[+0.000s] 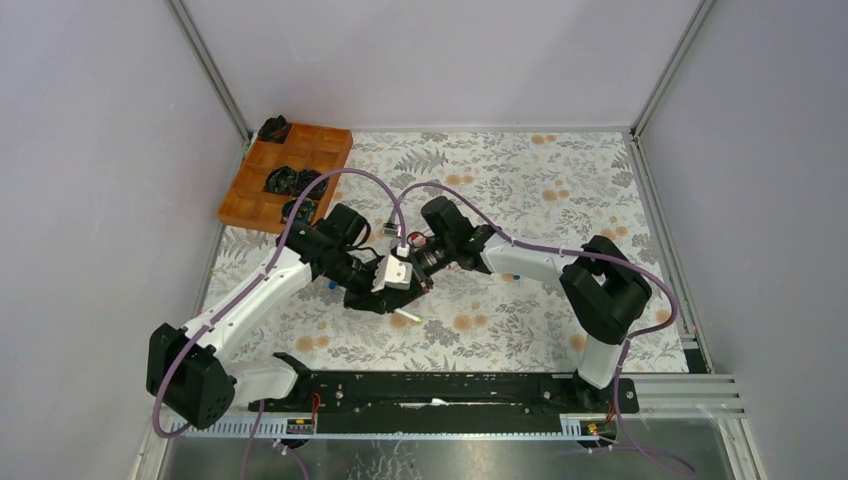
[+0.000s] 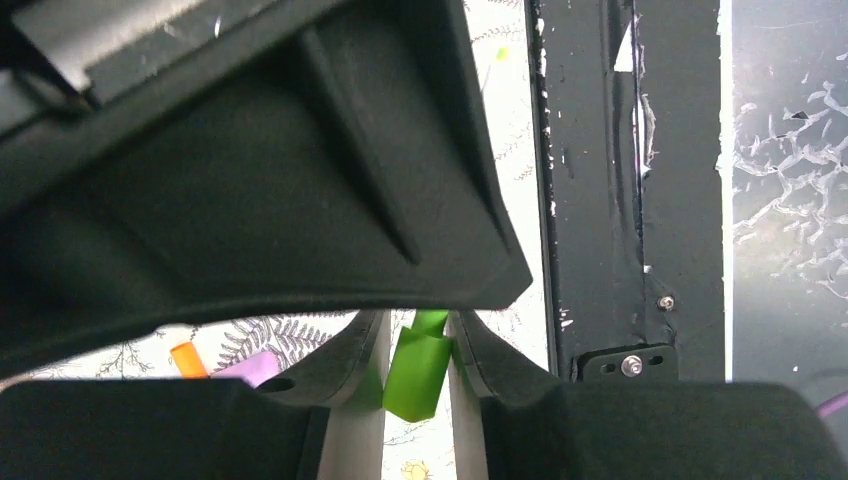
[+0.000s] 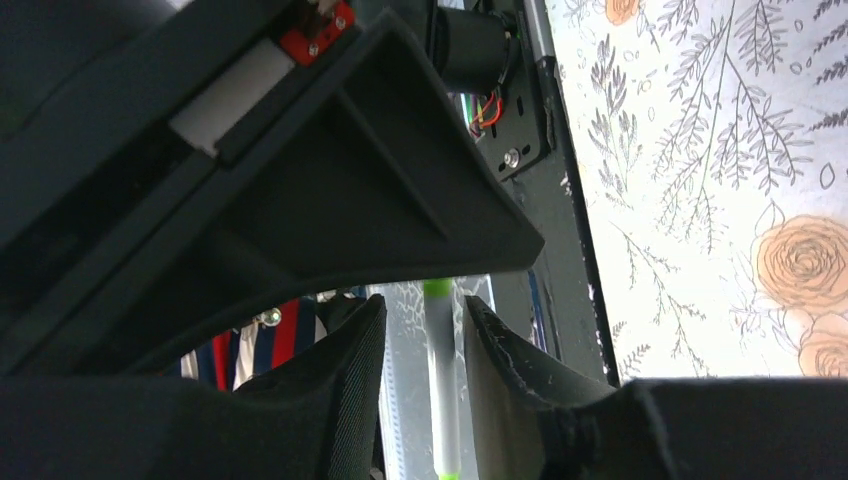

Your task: Open the pen caps

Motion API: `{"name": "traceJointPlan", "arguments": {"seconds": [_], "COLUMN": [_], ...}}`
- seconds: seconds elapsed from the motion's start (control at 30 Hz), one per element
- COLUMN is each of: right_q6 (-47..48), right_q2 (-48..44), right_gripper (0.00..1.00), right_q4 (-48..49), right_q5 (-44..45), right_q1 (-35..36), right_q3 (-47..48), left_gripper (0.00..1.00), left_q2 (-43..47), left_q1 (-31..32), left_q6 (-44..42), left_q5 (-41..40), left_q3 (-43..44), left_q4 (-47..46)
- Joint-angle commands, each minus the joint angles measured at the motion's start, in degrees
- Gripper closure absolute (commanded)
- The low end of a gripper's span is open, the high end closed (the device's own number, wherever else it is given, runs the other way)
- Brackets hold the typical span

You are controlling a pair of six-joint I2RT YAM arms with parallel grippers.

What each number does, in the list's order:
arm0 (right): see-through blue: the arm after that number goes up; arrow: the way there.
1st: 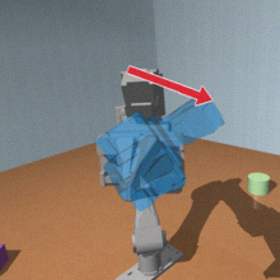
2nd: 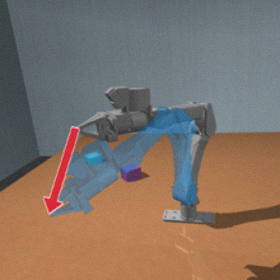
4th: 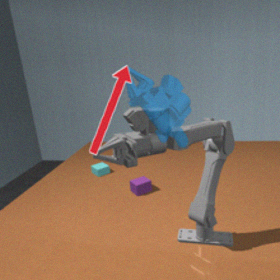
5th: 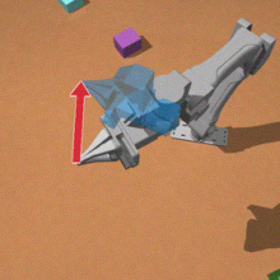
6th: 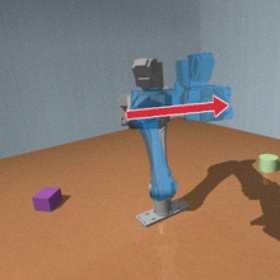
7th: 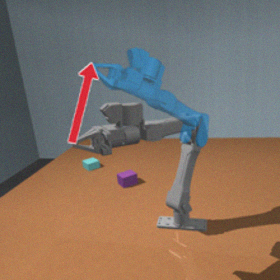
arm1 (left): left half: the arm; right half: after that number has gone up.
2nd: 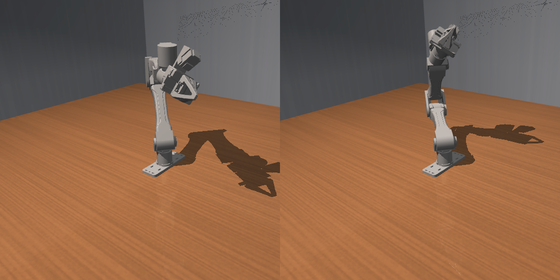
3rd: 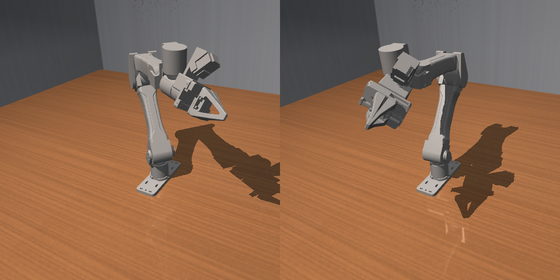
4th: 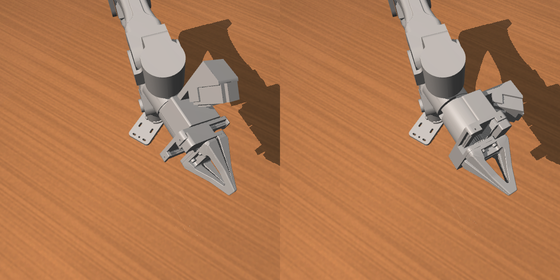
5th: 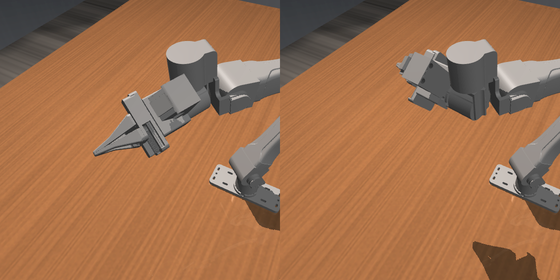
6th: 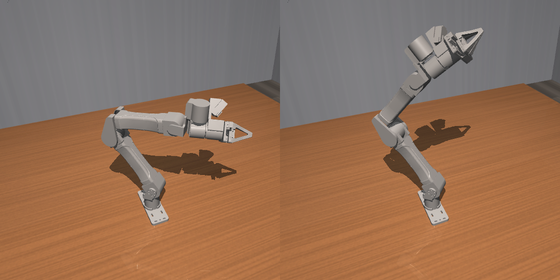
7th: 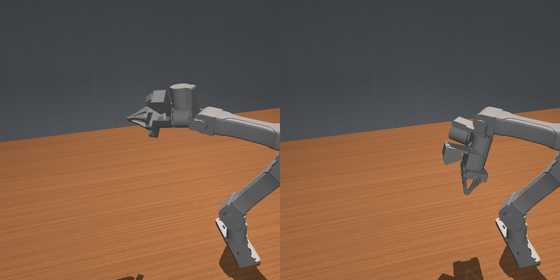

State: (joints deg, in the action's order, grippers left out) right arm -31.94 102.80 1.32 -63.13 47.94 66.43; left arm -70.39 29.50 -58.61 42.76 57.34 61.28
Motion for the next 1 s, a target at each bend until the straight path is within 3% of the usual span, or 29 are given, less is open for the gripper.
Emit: {"name": "traceJointPlan", "arguments": {"seconds": [0.0, 0.2, 0.37, 0.63, 0.97], "right_q6": [-7.89, -12.19, -8.34, -0.5, 7.03], "right_q2": [1.84, 3.06, 1.98, -2.97, -7.01], "right_gripper": [0.58, 0.65, 1.0, 1.0, 1.0], "right_q4": [11.21, 17.12, 11.65, 1.27, -10.36], "right_q5": [-2.15, -3.75, -3.74, -2.17, 4.0], "right_q1": [0.19, 0.26, 0.05, -3.5, -8.34], "right_q3": [-1.18, -1.74, -2.93, -8.95, -11.13], "left_gripper": [1.0, 1.0, 1.0, 1.0, 1.0], "left_q2": [0.32, 0.46, 0.65, -0.95, -7.66], "left_q1": [1.01, 1.35, 1.35, 0.26, -12.52], "left_q6": [2.15, 2.97, 2.37, -2.46, -7.13], "left_q5": [-0.69, -1.58, -3.69, -15.3, -18.03], "left_q3": [0.56, 1.01, 0.93, 0.85, 3.27], "left_q4": [-3.44, -4.27, -4.63, -4.73, -6.56]}}
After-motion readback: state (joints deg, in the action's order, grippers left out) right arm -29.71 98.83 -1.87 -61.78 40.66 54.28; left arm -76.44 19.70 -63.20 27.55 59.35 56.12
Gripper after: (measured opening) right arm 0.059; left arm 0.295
